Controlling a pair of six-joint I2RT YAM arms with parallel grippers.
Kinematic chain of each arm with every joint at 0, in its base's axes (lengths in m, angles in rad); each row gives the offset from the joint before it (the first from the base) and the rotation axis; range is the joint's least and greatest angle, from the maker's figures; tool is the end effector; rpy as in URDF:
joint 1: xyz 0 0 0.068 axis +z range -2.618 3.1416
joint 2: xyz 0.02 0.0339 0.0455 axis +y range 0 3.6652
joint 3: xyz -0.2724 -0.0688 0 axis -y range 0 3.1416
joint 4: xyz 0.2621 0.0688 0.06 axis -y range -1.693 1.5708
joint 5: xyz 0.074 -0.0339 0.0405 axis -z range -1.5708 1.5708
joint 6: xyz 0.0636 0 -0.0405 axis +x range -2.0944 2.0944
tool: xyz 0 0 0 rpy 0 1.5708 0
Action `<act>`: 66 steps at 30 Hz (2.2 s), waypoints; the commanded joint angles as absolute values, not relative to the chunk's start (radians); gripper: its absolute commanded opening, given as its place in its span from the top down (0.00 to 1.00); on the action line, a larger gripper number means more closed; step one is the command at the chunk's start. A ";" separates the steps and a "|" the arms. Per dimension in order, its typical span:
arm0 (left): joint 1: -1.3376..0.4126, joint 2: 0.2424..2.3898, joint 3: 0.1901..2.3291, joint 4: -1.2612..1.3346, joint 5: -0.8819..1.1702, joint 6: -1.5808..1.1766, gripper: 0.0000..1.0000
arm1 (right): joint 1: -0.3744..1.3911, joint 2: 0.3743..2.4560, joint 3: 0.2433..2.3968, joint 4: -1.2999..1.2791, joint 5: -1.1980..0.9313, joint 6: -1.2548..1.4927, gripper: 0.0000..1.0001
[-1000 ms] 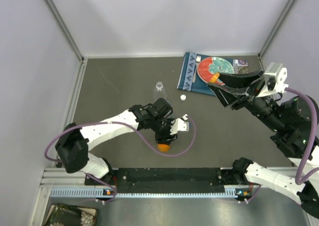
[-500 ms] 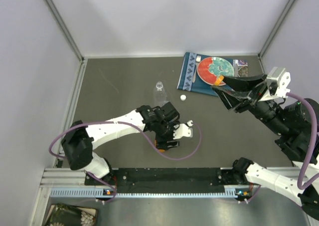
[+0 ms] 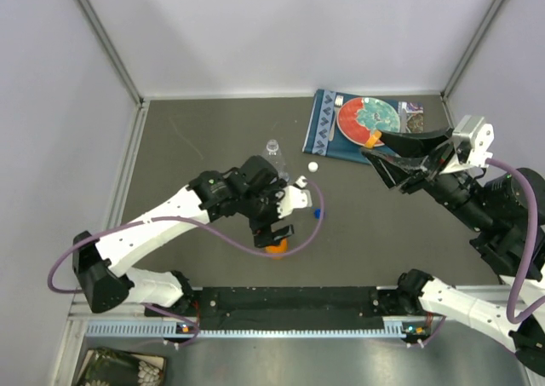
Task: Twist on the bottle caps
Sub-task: Adjust the plastic bottle at the center of the board.
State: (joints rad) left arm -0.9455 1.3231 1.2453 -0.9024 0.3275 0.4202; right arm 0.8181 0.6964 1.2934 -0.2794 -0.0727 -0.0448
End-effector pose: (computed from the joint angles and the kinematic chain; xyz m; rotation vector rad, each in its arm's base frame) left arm 0.1555 -0.2503 0.3055 1.7337 1.9254 -0.6173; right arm 0.0818 0.0941 0.5281 -0.5958 1.1399 0.7124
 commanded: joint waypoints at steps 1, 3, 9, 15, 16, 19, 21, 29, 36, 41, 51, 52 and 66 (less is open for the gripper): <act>-0.878 1.295 1.180 -0.922 0.377 0.354 0.10 | 0.833 0.701 1.315 -0.275 -0.081 -0.051 0.73; -0.861 1.289 1.170 -0.920 0.391 0.342 0.17 | 0.833 0.707 1.316 -0.273 -0.086 -0.046 0.73; -0.847 1.298 1.111 -0.851 0.387 0.304 0.31 | 0.833 0.713 1.318 -0.267 -0.091 -0.029 0.73; -0.847 1.330 1.121 -0.799 0.367 0.276 0.34 | 0.833 0.712 1.315 -0.268 -0.089 -0.020 0.73; -0.845 1.331 1.121 -0.793 0.359 0.275 0.34 | 0.833 0.712 1.313 -0.271 -0.090 -0.018 0.73; -0.844 1.341 1.114 -0.781 0.336 0.264 0.41 | 0.834 0.712 1.310 -0.270 -0.089 -0.015 0.73; -0.844 1.357 1.112 -0.785 0.321 0.253 0.45 | 0.833 0.712 1.310 -0.272 -0.089 -0.012 0.73; -0.844 1.365 1.077 -0.778 0.279 0.256 0.58 | 0.833 0.712 1.313 -0.276 -0.091 -0.011 0.73; -0.847 1.365 1.055 -0.753 0.270 0.264 0.72 | 0.833 0.710 1.313 -0.276 -0.089 -0.006 0.73; -0.862 1.385 1.039 -0.726 0.203 0.244 0.95 | 0.833 0.712 1.319 -0.279 -0.087 -0.008 0.73; -0.862 1.269 0.997 -0.850 -0.150 0.279 1.00 | 0.833 0.721 1.328 -0.288 -0.106 -0.008 0.73; -0.862 1.266 1.006 -0.874 -0.220 0.287 1.00 | 0.833 0.721 1.328 -0.288 -0.106 -0.008 0.73; -1.032 1.382 1.128 -1.086 -0.338 0.348 1.00 | 0.833 0.703 1.325 -0.291 -0.117 0.023 0.73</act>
